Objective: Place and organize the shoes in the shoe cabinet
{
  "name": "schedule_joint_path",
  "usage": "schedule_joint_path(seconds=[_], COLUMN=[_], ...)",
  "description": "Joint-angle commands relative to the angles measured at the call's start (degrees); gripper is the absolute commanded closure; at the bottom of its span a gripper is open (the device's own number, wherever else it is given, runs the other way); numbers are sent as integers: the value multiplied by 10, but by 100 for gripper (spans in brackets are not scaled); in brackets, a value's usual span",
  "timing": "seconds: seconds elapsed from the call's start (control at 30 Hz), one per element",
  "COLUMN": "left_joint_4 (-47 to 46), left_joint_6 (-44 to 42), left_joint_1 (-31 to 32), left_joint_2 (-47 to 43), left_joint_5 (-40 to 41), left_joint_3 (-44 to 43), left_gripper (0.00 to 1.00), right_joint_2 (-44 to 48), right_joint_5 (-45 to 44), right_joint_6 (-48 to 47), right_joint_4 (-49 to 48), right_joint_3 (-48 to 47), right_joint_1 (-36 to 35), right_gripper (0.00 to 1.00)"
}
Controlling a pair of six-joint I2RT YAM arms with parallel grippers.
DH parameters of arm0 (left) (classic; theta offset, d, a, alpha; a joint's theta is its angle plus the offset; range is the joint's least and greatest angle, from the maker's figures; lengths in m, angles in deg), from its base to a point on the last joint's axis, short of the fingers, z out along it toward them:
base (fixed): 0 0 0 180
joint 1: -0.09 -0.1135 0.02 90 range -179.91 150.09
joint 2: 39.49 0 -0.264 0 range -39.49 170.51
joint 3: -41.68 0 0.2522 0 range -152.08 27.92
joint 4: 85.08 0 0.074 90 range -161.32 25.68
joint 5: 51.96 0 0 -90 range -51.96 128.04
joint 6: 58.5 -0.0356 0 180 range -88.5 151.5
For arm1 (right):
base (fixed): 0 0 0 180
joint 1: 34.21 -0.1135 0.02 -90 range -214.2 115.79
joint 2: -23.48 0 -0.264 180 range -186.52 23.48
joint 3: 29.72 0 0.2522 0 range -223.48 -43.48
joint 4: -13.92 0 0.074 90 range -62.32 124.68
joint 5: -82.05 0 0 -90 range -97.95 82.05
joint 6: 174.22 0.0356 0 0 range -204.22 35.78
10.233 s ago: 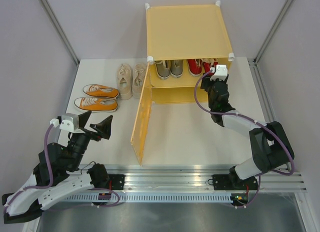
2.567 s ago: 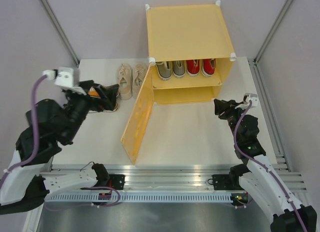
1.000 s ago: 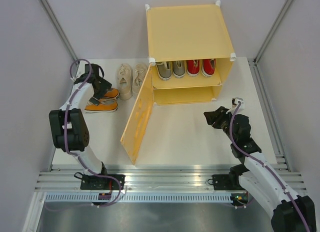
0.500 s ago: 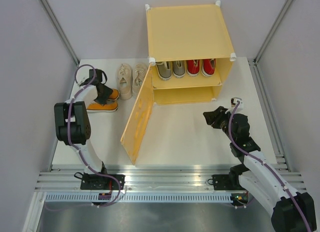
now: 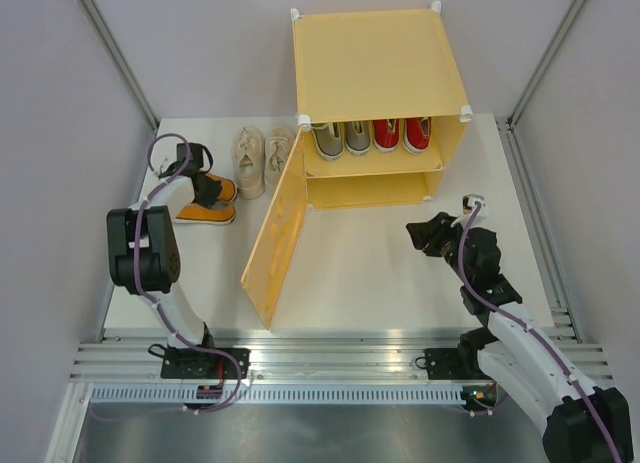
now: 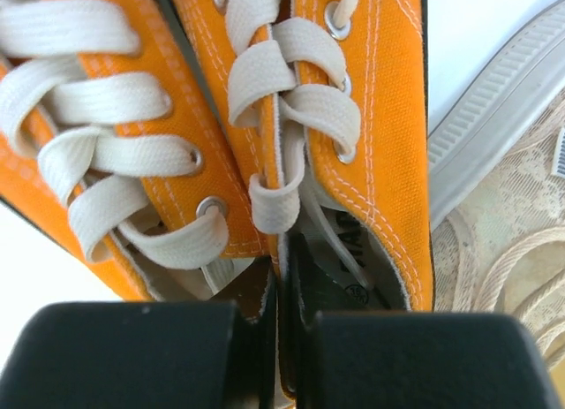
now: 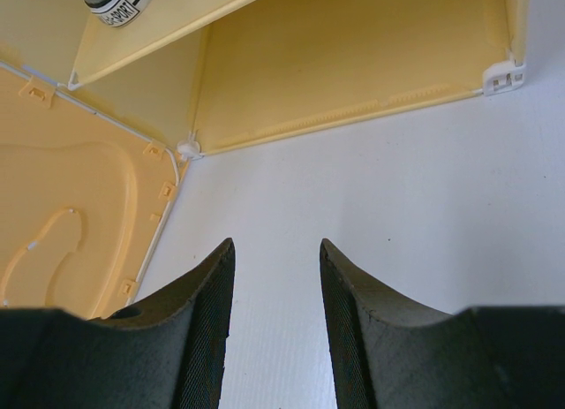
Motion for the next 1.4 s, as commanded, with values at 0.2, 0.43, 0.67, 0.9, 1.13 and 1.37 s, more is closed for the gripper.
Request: schedule_joint_path(seconds=[0.2, 0.43, 0.67, 0.9, 1.13, 1.37], left_joint_4=[91, 132, 157, 183, 230, 232], left_joint_6=[-63, -78, -84, -95, -102, -100], left_joint_1=[0, -1, -2, -2, -1, 30], left_joint_2=[-145, -285, -397, -473, -451, -413], left_joint_5=[-15, -12, -22, -50, -106, -186], left_joint_3=[34, 65, 87, -14, -248, -381], left_gripper=[98, 98, 98, 98, 98, 98], right_joint_2=[35, 61, 73, 78, 131, 158], right_joint_5=[8, 3, 3, 6, 17, 11], right_joint_6=[3, -4, -7, -10, 13, 6], right_joint_4=[-7, 9, 15, 36, 91, 165], right_joint_3=[0, -3, -3, -17, -36, -91], right_joint_1=[-1, -1, -1, -7, -10, -9], right_gripper=[51, 51, 51, 51, 51, 51])
